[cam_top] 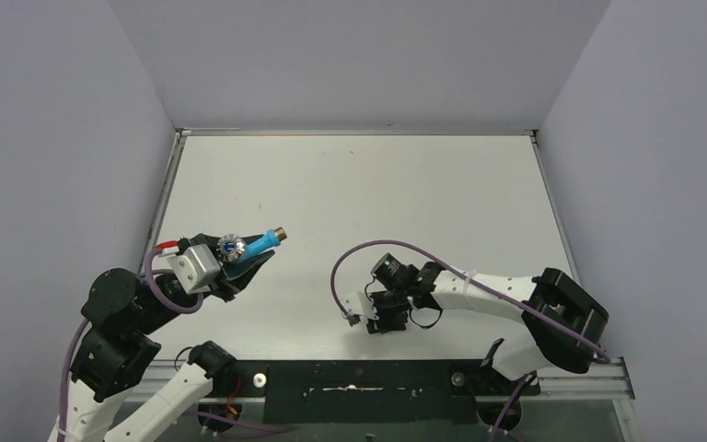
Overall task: Install the water faucets
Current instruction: Adjust the adaptor at the center of the board, then pick up the adaptor at the center of the board.
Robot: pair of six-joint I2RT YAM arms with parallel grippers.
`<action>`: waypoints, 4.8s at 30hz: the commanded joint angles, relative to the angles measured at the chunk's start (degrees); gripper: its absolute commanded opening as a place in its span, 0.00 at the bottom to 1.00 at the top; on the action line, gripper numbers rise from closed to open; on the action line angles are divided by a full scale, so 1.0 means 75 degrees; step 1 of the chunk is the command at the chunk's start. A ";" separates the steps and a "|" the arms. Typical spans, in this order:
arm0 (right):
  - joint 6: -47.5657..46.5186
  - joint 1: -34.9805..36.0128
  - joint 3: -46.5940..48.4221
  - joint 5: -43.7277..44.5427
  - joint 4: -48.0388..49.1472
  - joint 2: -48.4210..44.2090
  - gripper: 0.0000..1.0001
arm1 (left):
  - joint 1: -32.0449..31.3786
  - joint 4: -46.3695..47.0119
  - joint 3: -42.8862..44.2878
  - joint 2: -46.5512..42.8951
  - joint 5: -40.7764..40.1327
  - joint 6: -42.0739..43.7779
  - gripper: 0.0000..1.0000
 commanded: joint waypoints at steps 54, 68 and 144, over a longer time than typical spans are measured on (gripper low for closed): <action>0.8882 -0.0288 0.2505 0.3633 -0.2371 0.0003 0.08 | -0.0031 0.0902 -0.0145 0.0220 -0.0060 -0.0119 0.00; 0.9685 -0.0221 0.4195 0.2255 -0.6256 0.1436 0.13 | -0.0031 0.0856 -0.0006 0.0347 0.0084 -0.0108 0.00; 1.9317 0.0737 0.1121 0.5149 -0.3867 -0.0335 0.76 | -0.0031 0.0857 -0.0531 -0.0215 0.0727 -0.0342 0.00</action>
